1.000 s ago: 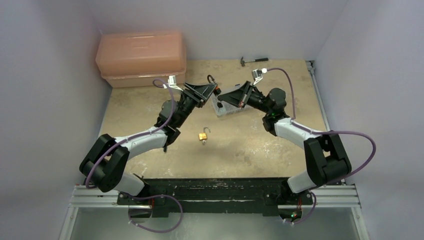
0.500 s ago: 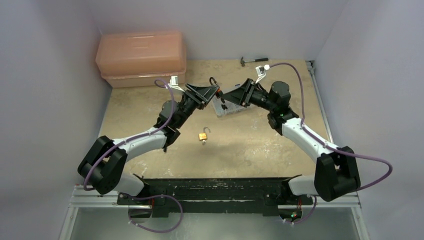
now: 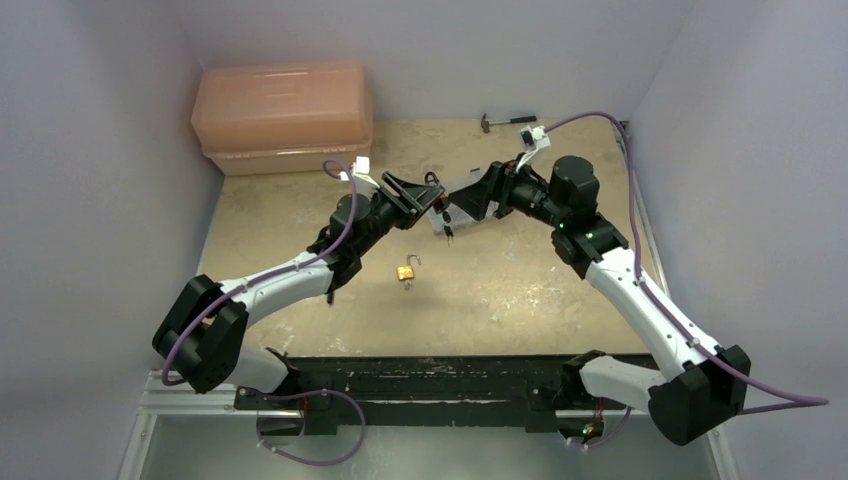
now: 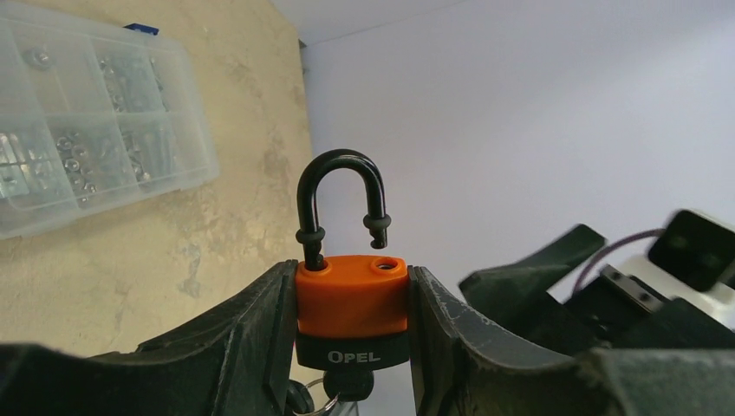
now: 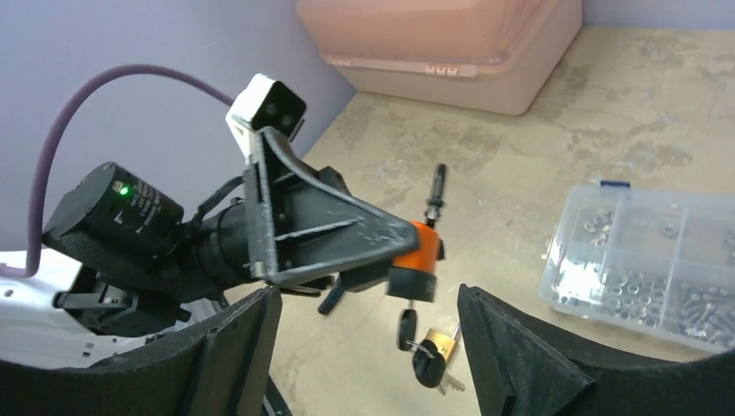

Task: Unlock with the key

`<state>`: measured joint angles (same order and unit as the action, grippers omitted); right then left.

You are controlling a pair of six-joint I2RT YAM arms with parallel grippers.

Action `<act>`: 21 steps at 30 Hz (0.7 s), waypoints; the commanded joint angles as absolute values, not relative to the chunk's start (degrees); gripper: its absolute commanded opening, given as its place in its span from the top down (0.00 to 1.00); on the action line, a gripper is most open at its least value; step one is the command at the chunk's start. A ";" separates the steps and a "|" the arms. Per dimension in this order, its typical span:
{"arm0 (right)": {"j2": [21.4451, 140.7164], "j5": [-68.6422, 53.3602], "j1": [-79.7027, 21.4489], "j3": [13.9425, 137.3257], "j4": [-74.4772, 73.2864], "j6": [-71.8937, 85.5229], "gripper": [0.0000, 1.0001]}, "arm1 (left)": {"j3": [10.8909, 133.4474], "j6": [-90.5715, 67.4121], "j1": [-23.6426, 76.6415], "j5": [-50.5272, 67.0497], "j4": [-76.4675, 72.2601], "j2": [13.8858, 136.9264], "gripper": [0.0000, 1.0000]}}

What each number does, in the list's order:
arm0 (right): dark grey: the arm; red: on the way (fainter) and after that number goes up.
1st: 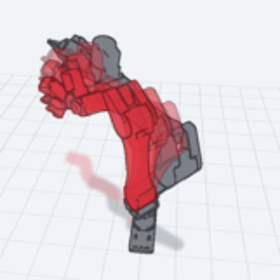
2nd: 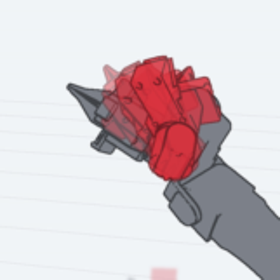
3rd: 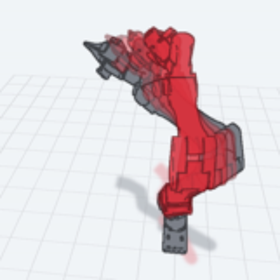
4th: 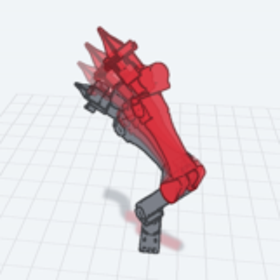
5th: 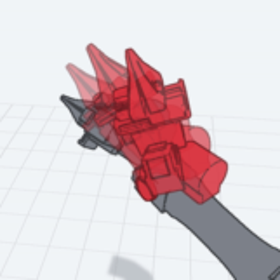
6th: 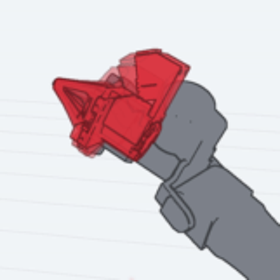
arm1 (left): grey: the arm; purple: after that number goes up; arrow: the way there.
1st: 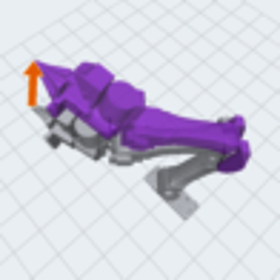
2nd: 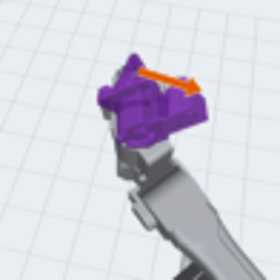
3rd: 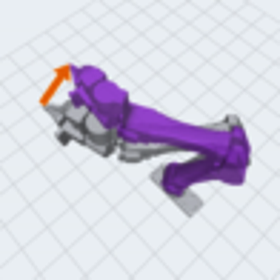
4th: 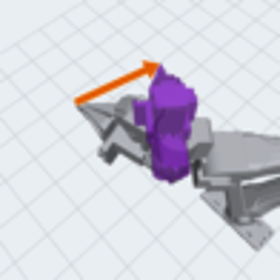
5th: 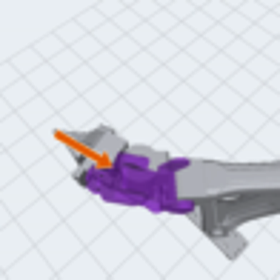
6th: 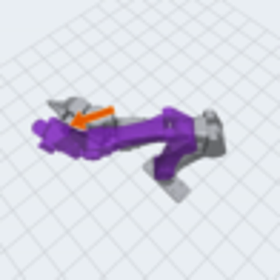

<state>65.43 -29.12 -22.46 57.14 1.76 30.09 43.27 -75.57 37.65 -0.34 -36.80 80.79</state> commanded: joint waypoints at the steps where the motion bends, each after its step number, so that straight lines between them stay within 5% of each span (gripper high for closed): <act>1: 65.27 -16.70 -28.25 63.40 -7.72 19.64 0.17 | 49.64 -76.58 37.86 0.18 -31.40 80.33 1.00; 21: 71.35 -2.06 -36.44 63.70 -6.57 21.01 0.26 | 51.45 -77.76 37.84 -2.17 -26.01 80.68 1.00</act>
